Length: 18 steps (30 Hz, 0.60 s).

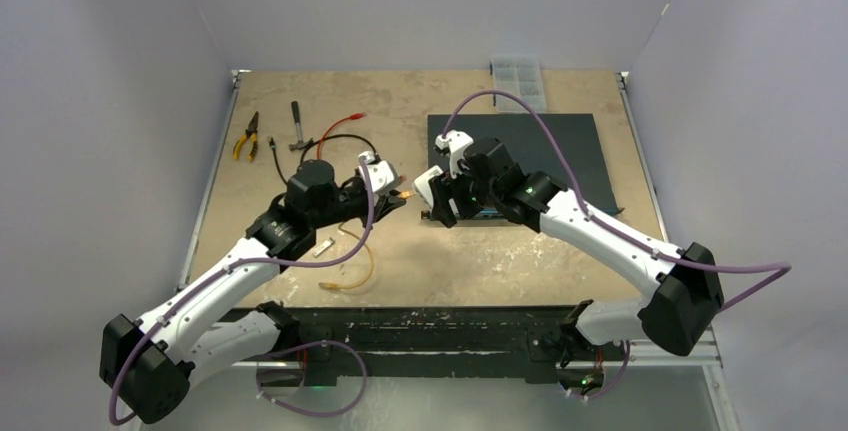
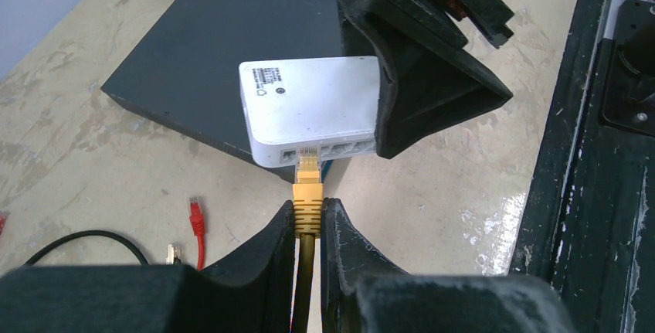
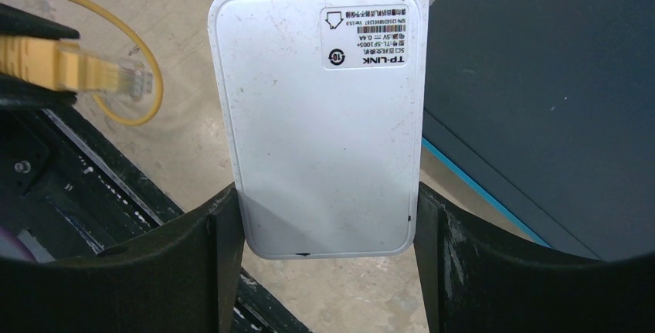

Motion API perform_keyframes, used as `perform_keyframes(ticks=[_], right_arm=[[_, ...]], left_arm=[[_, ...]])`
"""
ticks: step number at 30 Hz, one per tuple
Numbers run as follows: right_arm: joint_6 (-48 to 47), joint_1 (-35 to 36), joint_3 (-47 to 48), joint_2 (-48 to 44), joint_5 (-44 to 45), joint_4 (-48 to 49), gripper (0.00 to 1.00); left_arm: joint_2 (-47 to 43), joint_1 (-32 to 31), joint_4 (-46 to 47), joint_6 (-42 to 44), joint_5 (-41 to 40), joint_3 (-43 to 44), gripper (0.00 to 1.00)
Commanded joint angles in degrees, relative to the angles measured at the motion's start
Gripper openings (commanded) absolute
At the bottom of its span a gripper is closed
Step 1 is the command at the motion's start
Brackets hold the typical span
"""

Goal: Insert the plug into the switch port
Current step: Insert the connector into the switch port.

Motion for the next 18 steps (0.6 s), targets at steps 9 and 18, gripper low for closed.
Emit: perform_keyframes(ticks=[9, 18], right_arm=[[-1.4, -0.9, 2.3, -3.6, -4.9, 4.2, 0.00], [-1.7, -0.9, 1.6, -4.2, -5.8, 4.2, 0.00]], left_arm=[[1.0, -3.9, -1.8, 5.0, -4.7, 3.2, 0.00], [0.7, -4.5, -2.2, 5.7, -8.2, 3.8, 0.00]])
